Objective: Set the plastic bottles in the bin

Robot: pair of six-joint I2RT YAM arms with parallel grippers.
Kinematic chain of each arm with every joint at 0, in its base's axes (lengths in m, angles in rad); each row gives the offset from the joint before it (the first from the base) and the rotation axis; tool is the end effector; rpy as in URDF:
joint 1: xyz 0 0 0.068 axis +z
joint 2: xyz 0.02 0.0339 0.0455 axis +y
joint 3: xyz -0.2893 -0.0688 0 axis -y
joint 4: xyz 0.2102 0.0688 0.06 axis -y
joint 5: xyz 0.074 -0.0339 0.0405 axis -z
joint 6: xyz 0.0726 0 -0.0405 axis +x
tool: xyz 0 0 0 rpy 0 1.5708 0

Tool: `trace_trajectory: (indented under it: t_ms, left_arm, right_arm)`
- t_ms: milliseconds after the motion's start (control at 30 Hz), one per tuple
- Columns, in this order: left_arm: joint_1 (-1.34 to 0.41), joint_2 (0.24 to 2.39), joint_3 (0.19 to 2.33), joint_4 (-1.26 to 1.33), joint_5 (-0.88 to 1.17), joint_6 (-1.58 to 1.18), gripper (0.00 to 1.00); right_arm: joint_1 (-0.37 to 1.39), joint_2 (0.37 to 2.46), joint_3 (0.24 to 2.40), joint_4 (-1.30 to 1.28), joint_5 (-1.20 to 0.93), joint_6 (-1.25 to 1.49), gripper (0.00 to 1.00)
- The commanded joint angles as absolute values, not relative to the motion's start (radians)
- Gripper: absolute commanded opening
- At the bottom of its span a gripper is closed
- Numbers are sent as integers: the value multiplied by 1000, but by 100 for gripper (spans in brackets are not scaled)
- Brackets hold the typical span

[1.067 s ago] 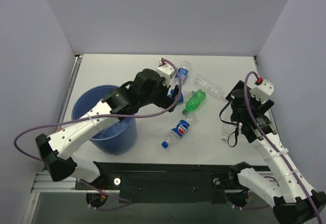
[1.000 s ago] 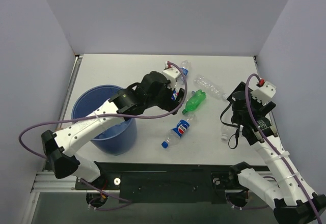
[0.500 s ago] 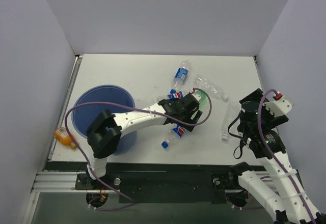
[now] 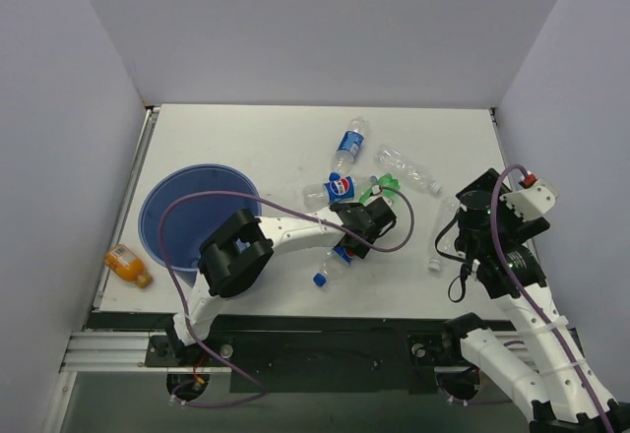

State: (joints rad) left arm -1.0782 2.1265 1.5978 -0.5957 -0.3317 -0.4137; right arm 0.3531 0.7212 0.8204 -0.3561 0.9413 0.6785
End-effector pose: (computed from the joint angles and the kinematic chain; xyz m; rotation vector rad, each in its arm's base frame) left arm 0.2317 -0.3818 0.1764 0.7525 2.4829 -0.0806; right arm 0.1318 -0.0140 0.3554 0.8803 1.4799 -0.0997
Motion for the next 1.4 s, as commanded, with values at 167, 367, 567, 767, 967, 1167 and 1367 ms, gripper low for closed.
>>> trace_trajectory:
  t_ms: [167, 367, 567, 767, 967, 1167, 1367]
  left_arm:
    - [-1097, 1912, 1700, -713, -492, -365, 36]
    - [-1077, 1666, 1815, -752, -569, -192, 36]
    - [-930, 1450, 1890, -741, -575, -115, 30]
    - [-884, 1131, 1588, -465, -741, -66, 29]
    - [-868, 879, 1251, -239, -827, -63, 29]
    - [-862, 816, 1118, -244, -920, -94, 66]
    - [-861, 845, 1161, -340, -922, -123, 91]
  right_arm:
    - [345, 753, 834, -354, 927, 698, 100]
    - [347, 778, 847, -341, 888, 700, 100]
    - [347, 778, 854, -342, 865, 677, 100]
    - [348, 770, 847, -341, 858, 657, 100]
    - [350, 772, 847, -336, 864, 626, 100]
    - [351, 791, 839, -328, 816, 647, 100]
    - [383, 819, 851, -334, 818, 624, 100]
